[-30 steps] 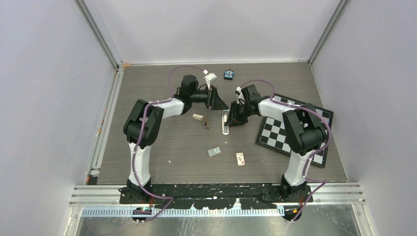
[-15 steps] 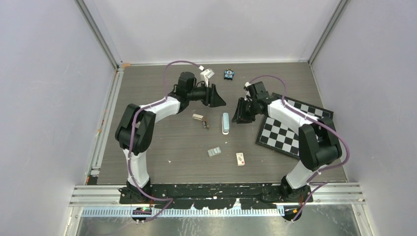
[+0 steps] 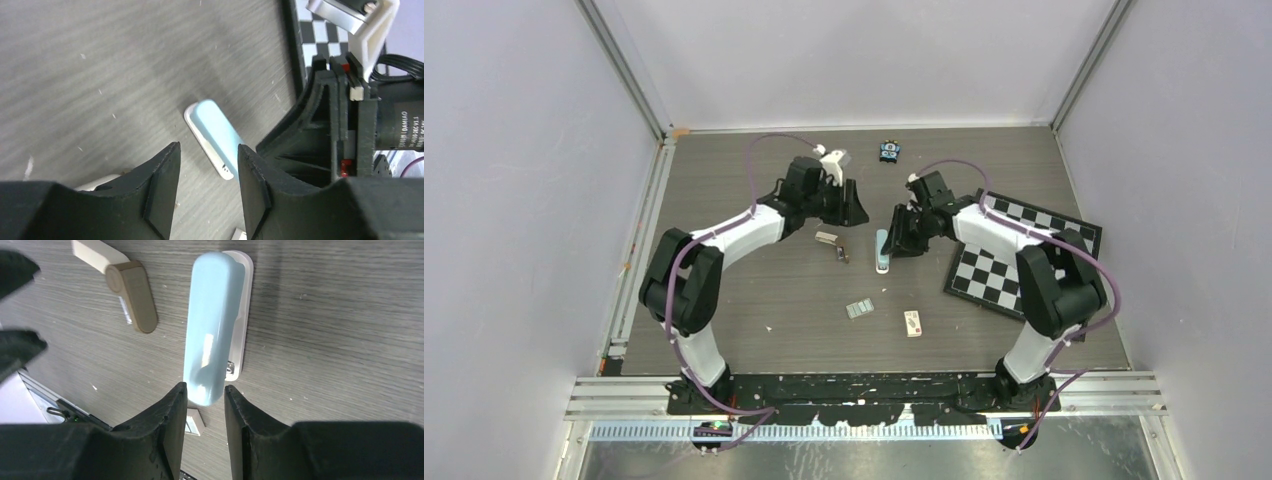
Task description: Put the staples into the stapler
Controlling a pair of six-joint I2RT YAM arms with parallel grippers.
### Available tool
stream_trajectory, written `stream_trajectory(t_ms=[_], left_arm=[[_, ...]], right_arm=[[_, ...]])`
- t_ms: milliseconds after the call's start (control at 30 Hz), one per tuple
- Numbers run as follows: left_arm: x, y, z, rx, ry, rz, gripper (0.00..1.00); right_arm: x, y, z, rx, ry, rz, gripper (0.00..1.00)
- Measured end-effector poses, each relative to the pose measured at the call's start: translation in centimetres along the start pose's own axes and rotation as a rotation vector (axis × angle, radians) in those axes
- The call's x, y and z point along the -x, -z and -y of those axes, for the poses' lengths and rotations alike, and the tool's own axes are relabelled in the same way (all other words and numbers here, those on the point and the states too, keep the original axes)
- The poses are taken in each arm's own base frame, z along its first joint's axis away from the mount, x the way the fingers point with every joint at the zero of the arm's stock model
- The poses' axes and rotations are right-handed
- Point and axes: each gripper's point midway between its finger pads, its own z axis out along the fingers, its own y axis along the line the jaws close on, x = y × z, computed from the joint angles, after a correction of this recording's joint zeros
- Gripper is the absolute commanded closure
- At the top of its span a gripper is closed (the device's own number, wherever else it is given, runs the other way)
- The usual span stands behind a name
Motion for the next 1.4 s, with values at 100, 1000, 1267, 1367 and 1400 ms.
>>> stream_trajectory(t_ms=[100,1000,1267,1367,1400], left_arm=[[-2.3,-0.2,-0.2,0.041,0.037,-0.054,0.54],[-0.5,18.5,-3.0,0.533,0.014,0.057,0.0],[-4.1,22.6,-3.1,0.564,-0.015,0.073,0.06],[-5.1,23.0,-3.1,0.557,0.004,0.065,0.12],[-5.3,23.0,-3.0,0.548,0.024,0.063,0.13]], right_arm=[[-1.1,-1.7,0.7,-0.025,-0.011,-0.046,0.66],[1.6,1.2,-5.0,-0.114,0.119,0.103,0.43],[0.4,-3.5,-9.1,-0.203,0.259,0.134,0.33],[-0.2,-6.1,-9.0,-0.252,0.287,0.118,0.34],[-0.4,-6.8,-8.7,-0.271,0.295,0.111,0.34]])
